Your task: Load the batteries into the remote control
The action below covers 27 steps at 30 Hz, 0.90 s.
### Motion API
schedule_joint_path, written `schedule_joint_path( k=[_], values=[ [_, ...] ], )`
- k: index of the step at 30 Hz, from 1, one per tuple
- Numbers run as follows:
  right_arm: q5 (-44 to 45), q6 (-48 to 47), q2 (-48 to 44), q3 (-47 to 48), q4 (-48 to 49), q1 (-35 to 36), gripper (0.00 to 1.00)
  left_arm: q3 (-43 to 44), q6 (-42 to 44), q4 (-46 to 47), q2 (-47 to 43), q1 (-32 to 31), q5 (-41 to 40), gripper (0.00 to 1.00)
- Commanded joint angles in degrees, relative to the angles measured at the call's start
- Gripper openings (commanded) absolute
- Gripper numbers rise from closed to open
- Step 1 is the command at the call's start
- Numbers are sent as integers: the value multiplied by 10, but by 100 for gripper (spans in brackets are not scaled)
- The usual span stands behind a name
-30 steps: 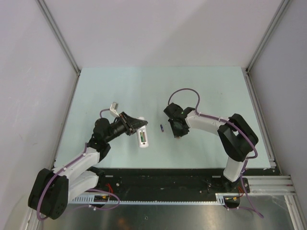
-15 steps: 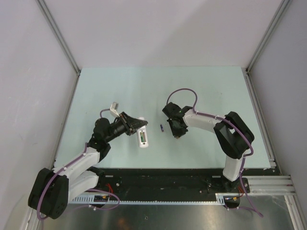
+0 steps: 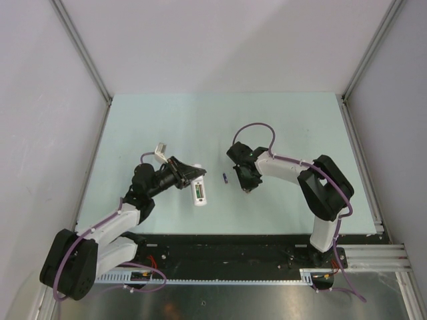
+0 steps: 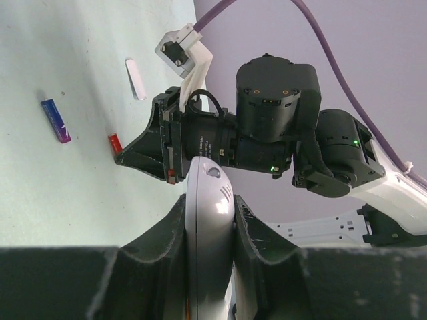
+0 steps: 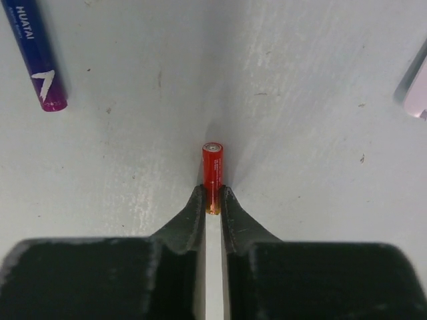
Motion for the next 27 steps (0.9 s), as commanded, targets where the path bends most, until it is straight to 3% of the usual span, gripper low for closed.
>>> schedule_joint_path(
  k=[1,4,10,27],
  values=[
    [-4,-4,-3,12,-11,-5,18,18,8,19,-3,2,11,0],
    [-8,-1,-2,13,-8,-5,30,14,8,19,-5,2,11,0],
    [5,1,-4,24,-10,-6,39,12,7,19,-6,2,11,0],
    [-1,-8,39,71,-17,-27,32,12,11,19,-5,2,14,0]
  ],
)
